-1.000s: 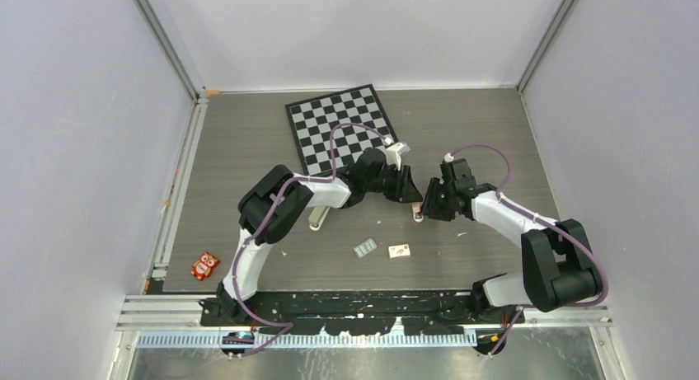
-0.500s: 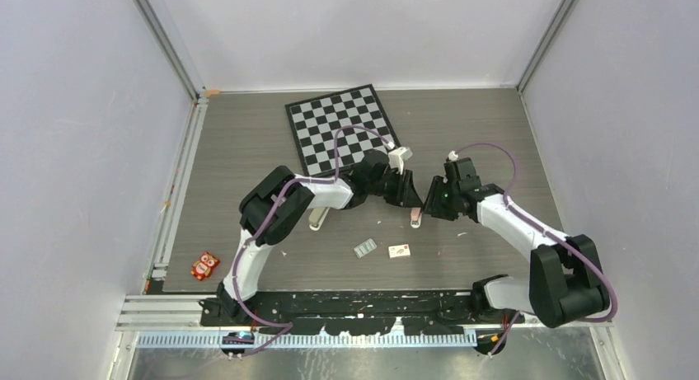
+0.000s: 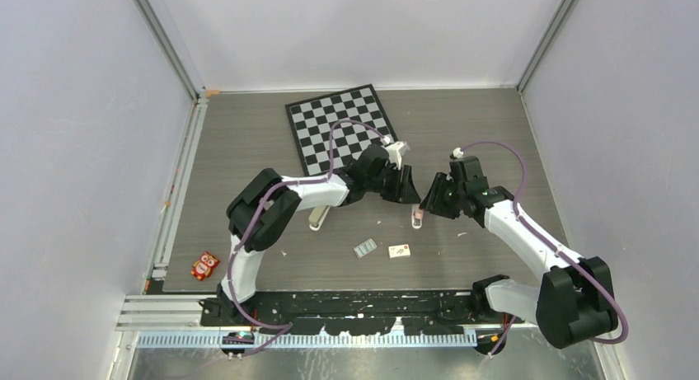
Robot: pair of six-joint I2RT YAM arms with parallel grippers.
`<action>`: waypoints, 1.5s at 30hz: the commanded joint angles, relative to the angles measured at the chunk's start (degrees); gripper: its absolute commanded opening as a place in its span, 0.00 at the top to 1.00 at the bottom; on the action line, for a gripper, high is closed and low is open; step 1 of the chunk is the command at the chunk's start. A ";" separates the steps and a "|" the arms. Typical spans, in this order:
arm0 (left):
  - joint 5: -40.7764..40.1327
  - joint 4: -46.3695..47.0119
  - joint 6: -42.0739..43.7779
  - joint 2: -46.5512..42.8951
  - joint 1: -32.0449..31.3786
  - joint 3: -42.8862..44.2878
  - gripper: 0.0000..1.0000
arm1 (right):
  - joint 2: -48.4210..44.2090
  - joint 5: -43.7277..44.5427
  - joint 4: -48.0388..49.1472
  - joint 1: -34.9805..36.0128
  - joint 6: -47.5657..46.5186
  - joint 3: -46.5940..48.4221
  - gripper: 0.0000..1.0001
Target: Load the staples into the stapler
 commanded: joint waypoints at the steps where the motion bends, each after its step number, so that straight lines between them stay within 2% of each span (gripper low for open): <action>1: -2.35 0.03 -1.05 -7.17 -0.23 -3.01 0.55 | -0.06 -2.58 1.61 -0.05 1.43 1.01 0.60; 9: -0.74 6.28 -5.94 -8.00 -0.46 -8.85 0.61 | 2.16 -3.63 2.94 -0.01 1.69 -0.86 0.65; 19: 1.69 14.83 -10.34 -2.75 -0.75 -9.12 0.65 | 5.69 -4.08 6.89 0.00 1.83 -3.33 0.77; 36: 0.11 13.12 -9.64 1.95 -2.36 -8.92 0.73 | 7.12 -0.04 6.98 -0.02 4.22 -7.97 0.77; 40: 0.05 12.98 -9.55 1.75 -2.52 -9.17 0.73 | 7.03 -1.29 8.04 -0.05 4.18 -8.32 0.77; 45: -0.83 7.04 -6.52 -1.49 -2.30 -6.43 0.70 | 4.62 -2.03 3.04 -0.07 2.14 -2.30 0.74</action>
